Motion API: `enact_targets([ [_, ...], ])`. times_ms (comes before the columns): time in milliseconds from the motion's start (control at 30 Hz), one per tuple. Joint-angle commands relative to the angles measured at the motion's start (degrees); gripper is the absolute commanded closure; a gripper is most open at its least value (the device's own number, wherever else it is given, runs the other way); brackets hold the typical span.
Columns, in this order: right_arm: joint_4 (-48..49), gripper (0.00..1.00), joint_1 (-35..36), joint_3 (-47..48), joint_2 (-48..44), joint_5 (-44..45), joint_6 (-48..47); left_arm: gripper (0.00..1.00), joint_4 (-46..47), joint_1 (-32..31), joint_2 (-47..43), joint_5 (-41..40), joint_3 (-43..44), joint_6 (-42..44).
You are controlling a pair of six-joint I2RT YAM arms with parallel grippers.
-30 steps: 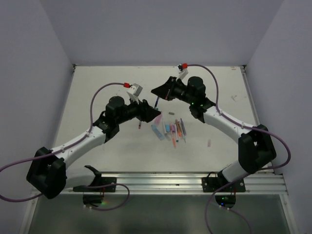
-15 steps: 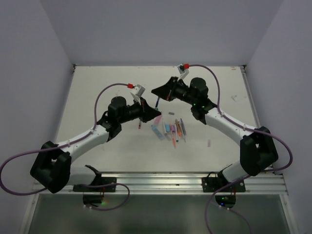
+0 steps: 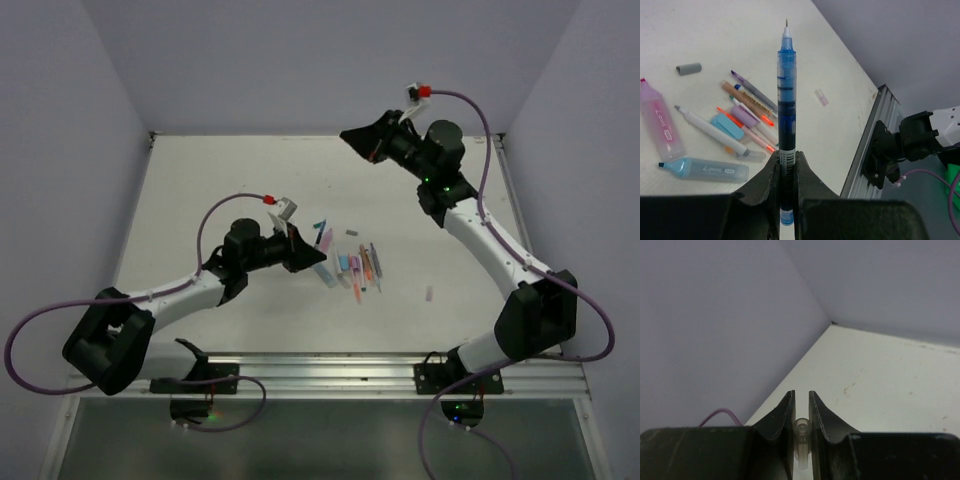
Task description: Open the pen caps
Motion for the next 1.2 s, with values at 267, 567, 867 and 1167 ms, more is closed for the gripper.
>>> enact_targets([
  [267, -10.19, 1.0, -1.8, 5.0, -3.71, 3.62, -6.45, 1.0, -5.1, -2.16, 1.61, -9.57, 0.42, -2.06],
  [567, -12.49, 0.97, -1.1, -16.09, -3.71, 5.2, -7.33, 1.0, -13.89, -4.44, 9.68, -16.52, 7.62, -1.88],
  [867, -3.53, 0.88, 0.57, -29.81, -1.69, 8.1, -5.93, 0.98, -14.69, -5.68, 17.78, -18.81, 10.61, -2.41],
  [1167, 0.52, 0.79, 1.71, -33.16, 0.16, 9.42, -5.75, 0.94, -16.09, -5.86, 22.44, -19.86, 14.22, -1.88],
])
